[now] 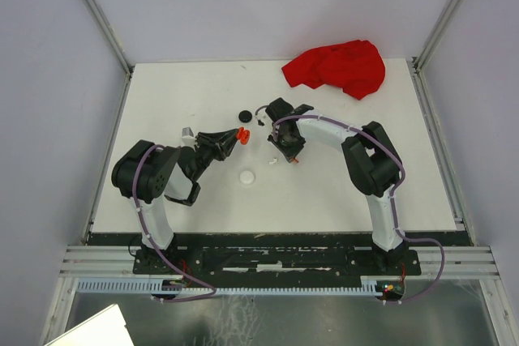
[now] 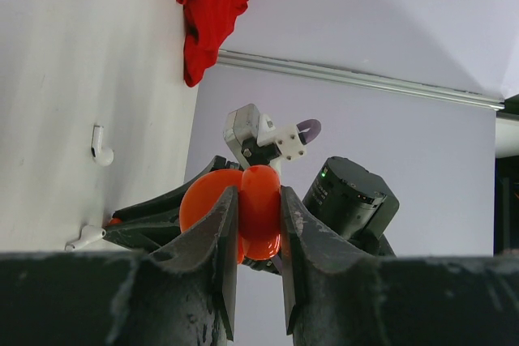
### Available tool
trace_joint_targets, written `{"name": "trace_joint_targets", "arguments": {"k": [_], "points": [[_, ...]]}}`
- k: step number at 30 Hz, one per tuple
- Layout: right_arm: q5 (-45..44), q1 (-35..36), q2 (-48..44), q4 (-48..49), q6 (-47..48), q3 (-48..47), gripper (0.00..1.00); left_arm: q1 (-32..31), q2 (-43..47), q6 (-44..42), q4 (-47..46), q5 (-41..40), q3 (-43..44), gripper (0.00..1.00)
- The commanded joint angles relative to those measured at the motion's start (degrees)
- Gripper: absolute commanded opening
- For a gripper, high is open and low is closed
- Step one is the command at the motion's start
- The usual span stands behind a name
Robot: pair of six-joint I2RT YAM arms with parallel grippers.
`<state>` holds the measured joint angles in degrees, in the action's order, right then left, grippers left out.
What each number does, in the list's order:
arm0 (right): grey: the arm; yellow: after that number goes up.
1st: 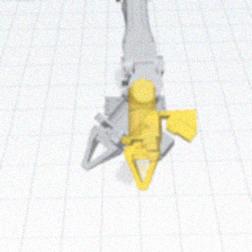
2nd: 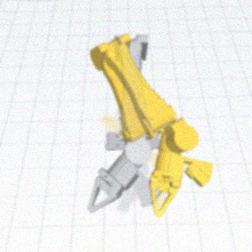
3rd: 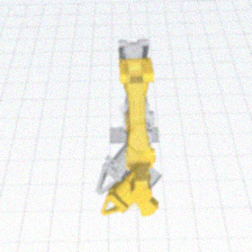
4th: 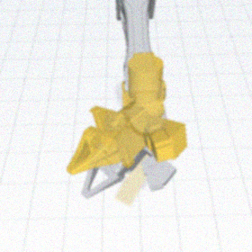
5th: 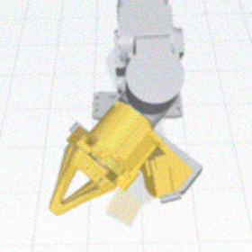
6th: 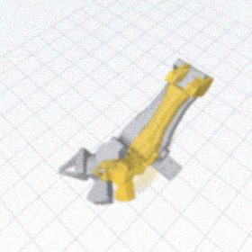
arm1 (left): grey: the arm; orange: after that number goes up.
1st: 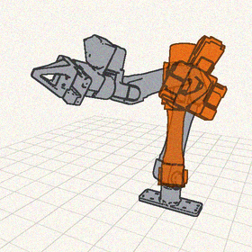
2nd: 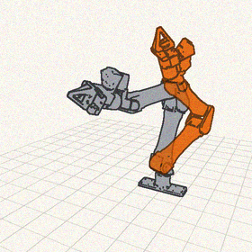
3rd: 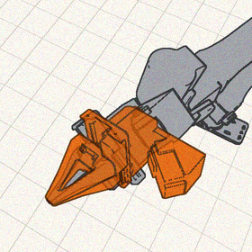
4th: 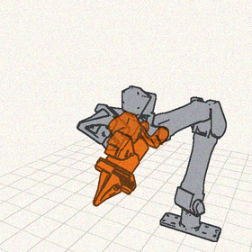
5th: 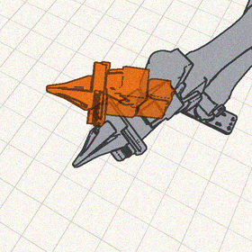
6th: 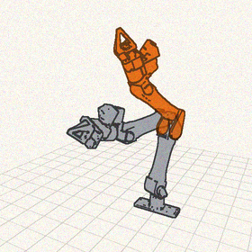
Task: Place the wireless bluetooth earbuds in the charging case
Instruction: Pick up the earbud from the center of the board, then place the earbud in the charging case.
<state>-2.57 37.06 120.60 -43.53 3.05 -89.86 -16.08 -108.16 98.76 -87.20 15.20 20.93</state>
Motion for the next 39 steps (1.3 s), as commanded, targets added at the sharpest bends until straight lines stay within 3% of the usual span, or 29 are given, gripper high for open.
{"name": "trace_joint_targets", "arguments": {"k": [1,13,21,28,39], "points": [[-0.24,-0.28,0.46,-0.40,0.05,-1.89,0.24,0.34,1.46,2.20,-11.88,0.79,-0.45,0.03],[-1.23,-0.41,-6.57,5.55,-1.71,0.63,0.15,0.32,1.22,1.96,-11.88,0.95,-0.30,0.03],[1.70,-0.49,-19.83,22.37,-4.72,7.87,0.10,-0.20,0.58,2.25,-11.82,1.35,0.62,0.03],[11.18,-0.49,-31.44,40.98,-9.95,16.72,0.10,-2.40,-1.02,3.64,-11.84,1.98,3.34,0.03],[21.10,-0.38,-36.57,56.89,-16.36,27.45,0.10,-5.93,-3.01,5.73,-11.79,4.32,9.34,0.03]]}}
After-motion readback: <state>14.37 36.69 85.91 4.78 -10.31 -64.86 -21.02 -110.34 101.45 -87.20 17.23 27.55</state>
